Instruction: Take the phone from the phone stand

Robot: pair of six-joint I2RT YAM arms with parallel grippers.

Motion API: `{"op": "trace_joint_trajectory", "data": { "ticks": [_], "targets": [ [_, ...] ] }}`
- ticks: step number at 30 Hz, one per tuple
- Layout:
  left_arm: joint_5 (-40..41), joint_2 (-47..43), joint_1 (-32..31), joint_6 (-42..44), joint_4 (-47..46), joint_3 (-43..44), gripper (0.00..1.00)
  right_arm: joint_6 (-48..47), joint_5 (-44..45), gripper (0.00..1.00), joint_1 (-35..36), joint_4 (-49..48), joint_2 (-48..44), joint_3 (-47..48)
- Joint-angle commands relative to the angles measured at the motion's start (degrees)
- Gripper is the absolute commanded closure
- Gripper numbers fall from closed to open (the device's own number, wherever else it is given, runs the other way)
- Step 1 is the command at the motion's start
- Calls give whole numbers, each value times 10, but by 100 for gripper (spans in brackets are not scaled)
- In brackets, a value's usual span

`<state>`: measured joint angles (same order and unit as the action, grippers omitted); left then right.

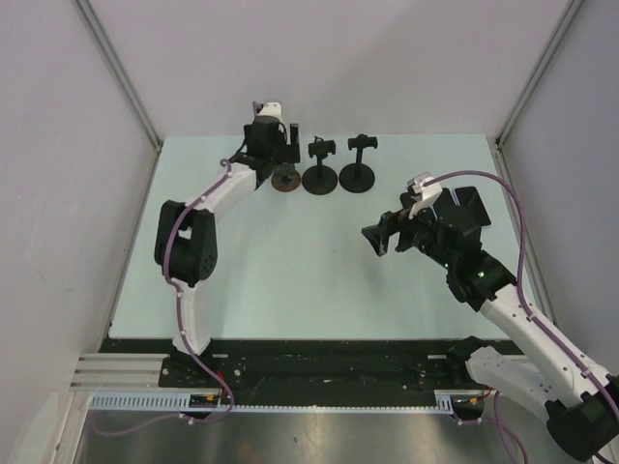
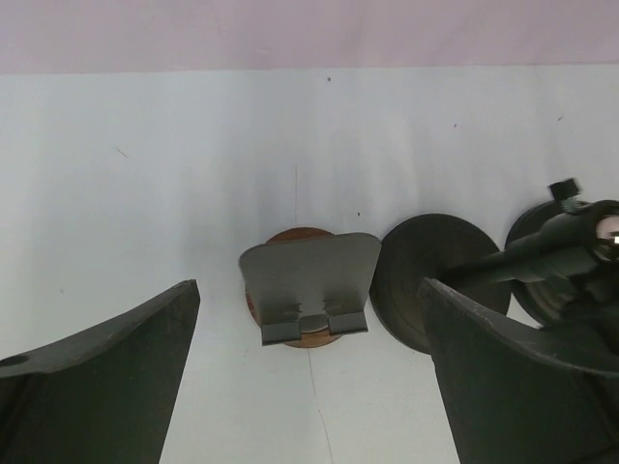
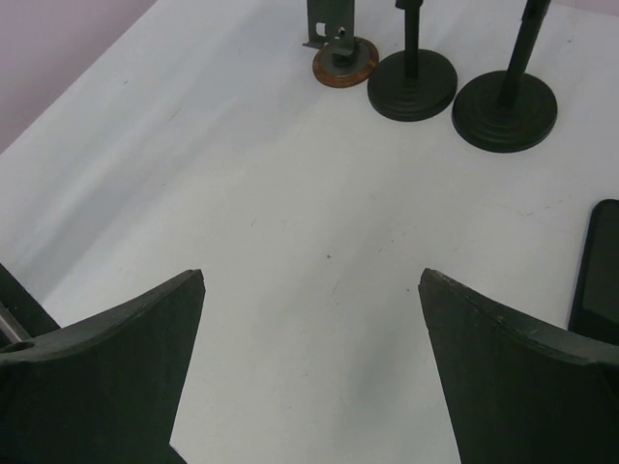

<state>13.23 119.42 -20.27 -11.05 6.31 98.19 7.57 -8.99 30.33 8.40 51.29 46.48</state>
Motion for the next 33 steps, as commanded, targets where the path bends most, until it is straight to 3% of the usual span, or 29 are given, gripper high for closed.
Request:
{"op": "trace_joint_trajectory", "data": {
  "ticks": [1, 6, 11, 16, 27, 33],
  "targets": [
    [-14, -117, 13, 10, -24, -26, 0, 3, 53, 1, 1, 29, -44, 16],
    [-29, -242, 35, -17, -24, -113, 0, 4, 189, 0, -1, 78, -118, 26],
    [-44, -456, 86, -84, -24, -274, 0, 19, 331, 0, -2, 134, -188, 26],
    [16, -660, 106, -71, -24, -437, 0, 15, 437, 0, -3, 166, -254, 25],
    [27, -1079, 106, 29, -24, -637, 0, -16, 531, 0, -2, 113, -354, -40],
    [42, -1188, 106, 43, -35, -713, 0, -13, 542, 0, -12, 65, -413, -96]
  ]
}}
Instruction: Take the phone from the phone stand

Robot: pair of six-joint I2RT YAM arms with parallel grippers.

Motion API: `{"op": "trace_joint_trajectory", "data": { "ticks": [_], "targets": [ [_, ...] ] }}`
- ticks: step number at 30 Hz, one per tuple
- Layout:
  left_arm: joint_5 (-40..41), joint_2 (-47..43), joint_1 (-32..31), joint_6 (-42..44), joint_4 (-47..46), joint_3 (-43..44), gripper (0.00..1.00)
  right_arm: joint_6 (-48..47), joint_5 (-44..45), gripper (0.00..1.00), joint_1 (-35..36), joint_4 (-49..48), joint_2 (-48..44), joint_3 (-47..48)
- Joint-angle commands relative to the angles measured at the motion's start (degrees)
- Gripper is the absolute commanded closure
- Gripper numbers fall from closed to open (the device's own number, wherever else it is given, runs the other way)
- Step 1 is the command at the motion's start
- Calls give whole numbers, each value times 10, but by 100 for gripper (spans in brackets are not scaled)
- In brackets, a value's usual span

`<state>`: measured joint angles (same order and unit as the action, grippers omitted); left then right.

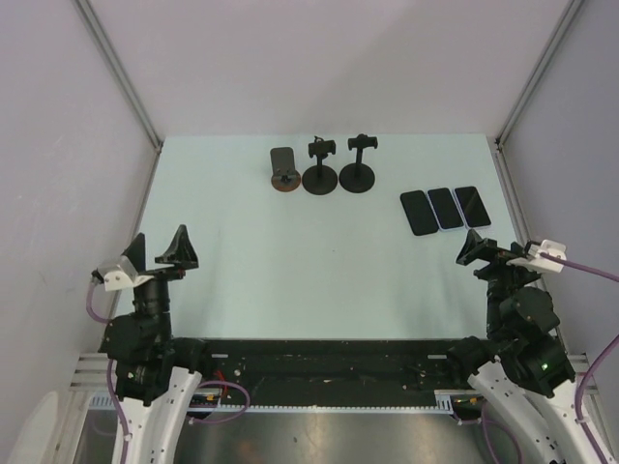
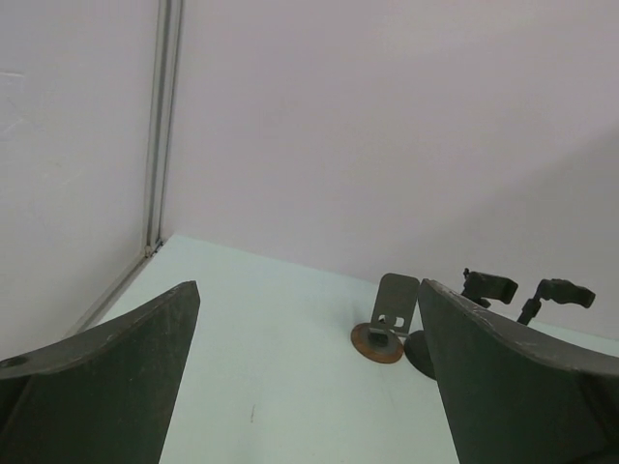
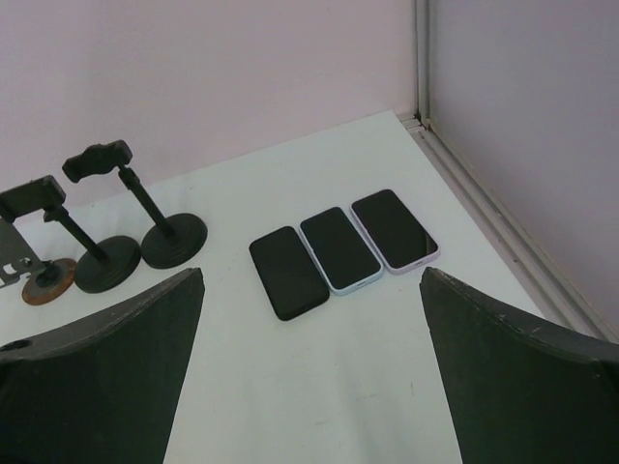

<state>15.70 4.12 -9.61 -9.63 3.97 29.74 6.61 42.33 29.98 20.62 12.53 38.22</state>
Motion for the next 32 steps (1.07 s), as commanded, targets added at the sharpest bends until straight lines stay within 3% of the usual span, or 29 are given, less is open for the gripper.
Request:
{"op": "trace_joint_trajectory", "data": {
  "ticks": [1, 10, 14, 32],
  "targets": [
    [18, -40, -1, 30, -17, -38, 0, -6, 27, 0, -13, -62, -30, -17],
    [19, -68, 24, 8, -75, -62, 0, -12, -72, 0, -105, -96, -27, -46],
    [-6, -82, 35, -41, -79, -64, 0, -21, -77, 0, -106, -101, -39, -55],
    [-36, -69, 38, -2, -76, -58, 0, -22, -89, 0, -109, -109, -42, -58]
  ]
}}
